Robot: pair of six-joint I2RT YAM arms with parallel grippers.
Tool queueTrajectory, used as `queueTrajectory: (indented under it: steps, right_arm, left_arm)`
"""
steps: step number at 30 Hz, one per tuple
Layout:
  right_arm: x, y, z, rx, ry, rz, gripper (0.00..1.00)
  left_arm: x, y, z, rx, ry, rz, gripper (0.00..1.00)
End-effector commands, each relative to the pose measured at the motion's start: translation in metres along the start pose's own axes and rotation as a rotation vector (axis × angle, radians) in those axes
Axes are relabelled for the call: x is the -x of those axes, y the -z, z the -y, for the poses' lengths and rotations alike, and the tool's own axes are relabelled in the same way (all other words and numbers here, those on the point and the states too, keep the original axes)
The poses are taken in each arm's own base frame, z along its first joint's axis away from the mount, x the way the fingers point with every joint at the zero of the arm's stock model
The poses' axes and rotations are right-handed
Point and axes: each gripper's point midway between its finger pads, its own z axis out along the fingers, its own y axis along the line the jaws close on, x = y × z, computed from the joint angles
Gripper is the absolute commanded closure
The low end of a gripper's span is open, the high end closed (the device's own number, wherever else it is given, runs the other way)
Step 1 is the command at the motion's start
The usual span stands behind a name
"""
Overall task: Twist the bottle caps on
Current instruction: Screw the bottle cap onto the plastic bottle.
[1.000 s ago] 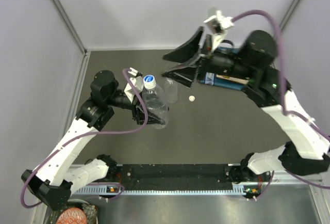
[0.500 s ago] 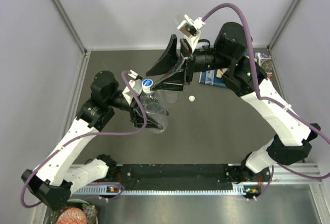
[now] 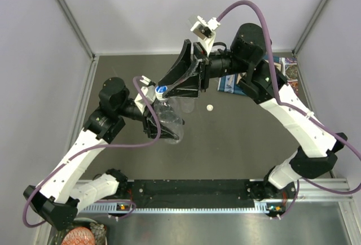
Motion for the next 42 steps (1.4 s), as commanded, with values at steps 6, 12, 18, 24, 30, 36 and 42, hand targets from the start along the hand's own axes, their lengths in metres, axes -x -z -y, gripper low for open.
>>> queueTrajectory:
  steps: [6,12,18,24,30,36,42]
  right_arm:
    - [-0.003,-0.003,0.009,-0.015,-0.009,-0.003,0.55]
    - [-0.008,-0.005,0.026,-0.083,-0.009,-0.013,0.53]
    - [-0.009,-0.003,0.033,-0.125,0.005,-0.018,0.52]
    - [-0.009,-0.002,0.033,-0.128,0.009,-0.018,0.76]
    - [-0.013,0.001,0.035,-0.153,0.003,-0.02,0.96]
    - [-0.037,0.014,0.066,-0.338,-0.018,-0.048,1.0]
    - [-0.068,0.045,0.123,-0.7,-0.118,-0.038,1.0]
  left_arm:
    - [0.013,0.0,-0.003,0.03,-0.09,0.017,1.0]
    - [0.012,0.001,0.0,0.023,-0.091,0.013,1.0]
    - [0.011,0.001,0.0,0.026,-0.091,0.012,1.0]
    - [0.011,0.001,-0.002,0.035,-0.089,0.013,1.0]
    - [0.013,0.002,-0.009,0.089,-0.098,0.018,1.0]
    - [0.024,0.021,-0.059,0.411,-0.17,-0.014,1.0]
    - [0.034,0.059,-0.106,0.772,-0.195,-0.034,1.0]
